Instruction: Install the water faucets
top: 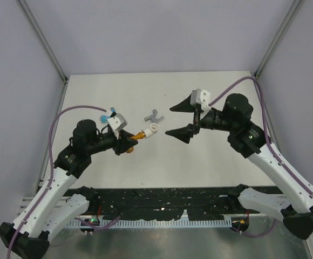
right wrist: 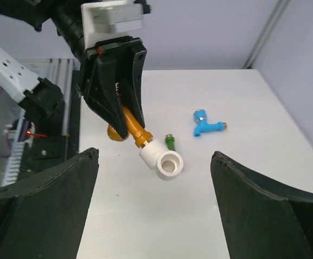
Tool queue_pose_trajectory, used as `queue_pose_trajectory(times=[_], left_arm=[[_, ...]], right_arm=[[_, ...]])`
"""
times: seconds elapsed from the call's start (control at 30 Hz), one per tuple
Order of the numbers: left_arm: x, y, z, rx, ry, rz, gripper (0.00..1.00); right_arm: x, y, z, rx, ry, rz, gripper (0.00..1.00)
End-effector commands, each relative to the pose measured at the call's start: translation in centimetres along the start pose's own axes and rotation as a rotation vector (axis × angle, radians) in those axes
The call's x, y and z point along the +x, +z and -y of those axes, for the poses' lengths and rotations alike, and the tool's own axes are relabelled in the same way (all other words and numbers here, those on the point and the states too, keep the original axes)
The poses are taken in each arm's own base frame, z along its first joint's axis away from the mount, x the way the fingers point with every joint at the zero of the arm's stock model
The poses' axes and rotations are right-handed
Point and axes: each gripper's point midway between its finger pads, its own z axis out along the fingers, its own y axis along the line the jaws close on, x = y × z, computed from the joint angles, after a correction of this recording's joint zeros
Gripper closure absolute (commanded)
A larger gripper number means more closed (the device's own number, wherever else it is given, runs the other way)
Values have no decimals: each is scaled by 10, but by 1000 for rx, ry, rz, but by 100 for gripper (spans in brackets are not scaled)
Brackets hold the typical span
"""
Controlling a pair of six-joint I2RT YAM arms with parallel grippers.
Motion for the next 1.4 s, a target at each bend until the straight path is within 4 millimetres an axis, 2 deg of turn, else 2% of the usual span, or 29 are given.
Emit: queue_pose_trajectory(times=[0.0, 0.03, 0.07, 0.1, 0.13, 0.33, 0.6, 0.83, 1.03, 1.1, 1.2, 1.37], left_arm=[[-42, -1, 21, 203, -313, 105, 100], [-47, 0, 22, 231, -362, 107, 100], [-51, 0, 25, 265, -409, 106, 100], [-55, 1, 27, 287, -446, 106, 100], [-59, 1, 28, 305, -477, 100, 100], [-67, 6, 30, 346, -632, 53, 100], [-76, 11, 30, 386, -706, 37, 100], [-94, 11, 32, 443, -723, 58, 100], [-104, 9, 33, 462, -732, 62, 100], [-107, 8, 33, 469, -735, 65, 100], [-107, 7, 35, 480, -738, 60, 100], [-104, 5, 38, 500, -639, 89, 100]], right_arm=[[14, -10, 19, 123, -351, 30, 12], [1, -13, 18, 140, -456, 86, 11], [13, -11, 18, 155, -479, 77, 11], [6, -11, 19, 177, -551, 110, 11], [13, -8, 18, 184, -581, 102, 11], [16, 9, 16, 222, -816, 58, 11], [25, 22, 22, 207, -899, -27, 12], [37, 26, 22, 208, -925, -76, 14], [49, 26, 27, 229, -942, -128, 20], [50, 25, 28, 240, -939, -133, 24], [48, 27, 27, 237, -920, -117, 40], [42, 33, 13, 172, -829, -71, 75]])
